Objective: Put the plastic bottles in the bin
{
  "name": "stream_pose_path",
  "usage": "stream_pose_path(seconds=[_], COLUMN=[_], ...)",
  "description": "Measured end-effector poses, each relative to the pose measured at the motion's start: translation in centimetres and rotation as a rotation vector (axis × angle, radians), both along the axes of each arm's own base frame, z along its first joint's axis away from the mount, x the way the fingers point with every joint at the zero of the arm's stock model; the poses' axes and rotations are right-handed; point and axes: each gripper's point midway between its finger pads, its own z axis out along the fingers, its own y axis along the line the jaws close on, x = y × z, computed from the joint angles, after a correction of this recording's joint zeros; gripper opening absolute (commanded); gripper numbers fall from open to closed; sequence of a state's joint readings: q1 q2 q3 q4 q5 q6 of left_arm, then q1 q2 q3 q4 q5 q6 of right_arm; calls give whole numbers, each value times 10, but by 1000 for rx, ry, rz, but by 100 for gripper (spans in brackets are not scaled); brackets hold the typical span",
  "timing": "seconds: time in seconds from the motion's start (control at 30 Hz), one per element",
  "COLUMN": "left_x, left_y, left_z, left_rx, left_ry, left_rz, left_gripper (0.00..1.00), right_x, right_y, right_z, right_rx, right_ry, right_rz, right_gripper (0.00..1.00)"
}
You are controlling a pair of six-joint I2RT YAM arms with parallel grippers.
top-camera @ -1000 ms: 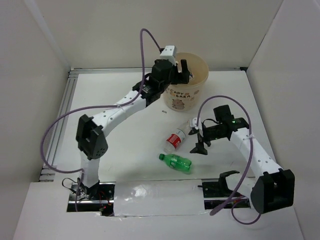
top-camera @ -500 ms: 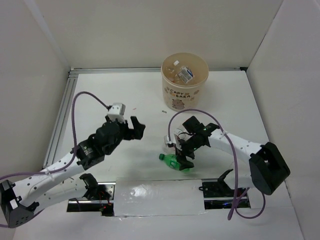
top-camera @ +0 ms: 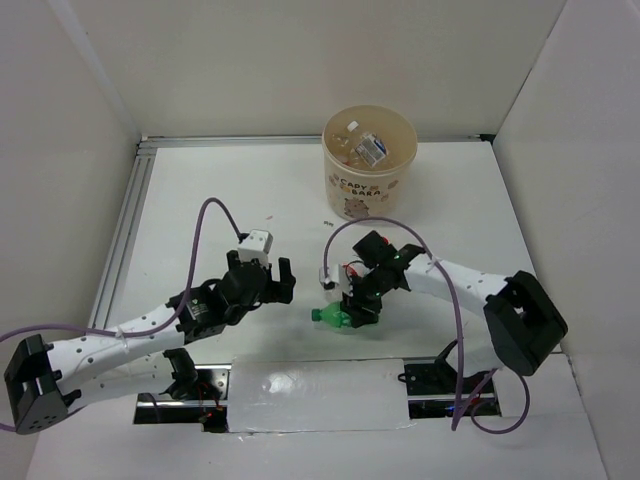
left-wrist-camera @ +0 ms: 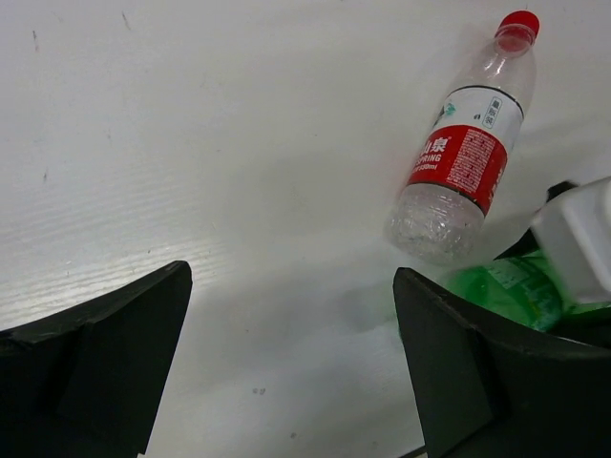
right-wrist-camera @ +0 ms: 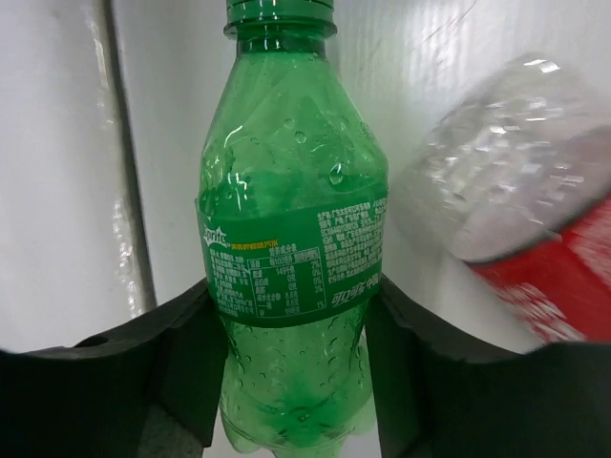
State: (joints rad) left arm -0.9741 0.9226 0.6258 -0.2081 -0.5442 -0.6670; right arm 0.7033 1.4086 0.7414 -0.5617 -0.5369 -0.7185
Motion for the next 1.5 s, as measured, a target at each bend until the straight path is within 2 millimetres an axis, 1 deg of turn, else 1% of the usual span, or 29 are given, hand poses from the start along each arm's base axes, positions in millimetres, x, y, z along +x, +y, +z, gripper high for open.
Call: stream_pose_path(seconds=[0.03,0.1,0.17,0.27,0.37,0.43,0.47,0.5,0.53,0.6,0.67,0.7,0.73,0.77,0.8,0.83,0.87,0.9,0.97,1.0,1.07,1.17,1.23,1.3,1.33,1.4,1.43,1.47,1.5], left_x=[1,2,4,5,7,6,6,6,6,9,13,15,17,19,21,24,28,33,43,48,58,72,78,82,83,80,78,72,73], left_y=[-1,0,2,8,9,1,-5,-11,-21,-37,-55,-64,-72,-80,-89,-99,-109,-119,-140,-151,-170,-194,-207,-215,-217,-217,-215,-207,-205], left_z=[-1,-4,-6,-7,4,13,16,19,14,7,-10,-21,-29,-35,-39,-40,-39,-37,-29,-25,-20,-24,-36,-55,-66,-90,-101,-120,-121], left_rx=[3,3,8,8,-31,-68,-84,-101,-102,-95,-61,-35,-20,-7,5,11,14,20,16,15,12,23,54,93,116,170,196,243,257], left_ry=[-4,-9,-18,-27,-63,-84,-92,-98,-85,-69,-20,2,23,41,49,53,53,44,25,10,-5,-2,16,50,71,114,138,182,176], left_rz=[-4,-8,-14,-10,-23,-64,-93,-119,-151,-205,-251,-277,-299,-316,-339,-358,-372,-389,-406,-417,-428,-437,-451,-456,-455,-452,-453,-452,-450], left_gripper=[100,100,100,100,100,100,100,100,100,100,100,100,100,100,100,100,100,100,100,100,100,100,100,100,100,98,92,80,80], right_x=[2,14,34,66,93,119,135,146,161,196,234,257,276,292,307,319,328,338,345,343,340,326,311,290,278,254,244,233,226], right_y=[0,1,2,-3,-22,-37,-38,-41,-41,-39,-38,-41,-44,-47,-48,-51,-52,-53,-58,-61,-73,-107,-134,-158,-168,-179,-182,-185,-187], right_z=[8,37,80,159,221,258,277,283,289,313,331,333,333,329,321,312,305,297,285,280,279,285,292,294,293,291,289,286,283], right_rx=[13,66,145,277,366,417,454,459,468,506,544,554,559,559,552,543,538,531,522,521,537,562,576,583,585,591,594,597,598], right_ry=[0,-41,-153,-379,-546,-642,-698,-715,-718,-744,-758,-757,-753,-739,-717,-689,-658,-635,-591,-559,-521,-489,-482,-482,-482,-475,-472,-463,-454], right_rz=[9,19,15,-25,-120,-225,-275,-300,-339,-407,-464,-502,-534,-561,-584,-605,-623,-634,-648,-660,-689,-757,-810,-860,-880,-901,-907,-913,-918], right_gripper=[17,16,14,13,13,14,14,14,16,17,21,23,31,42,60,92,100,100,100,100,100,100,100,100,100,100,100,100,100])
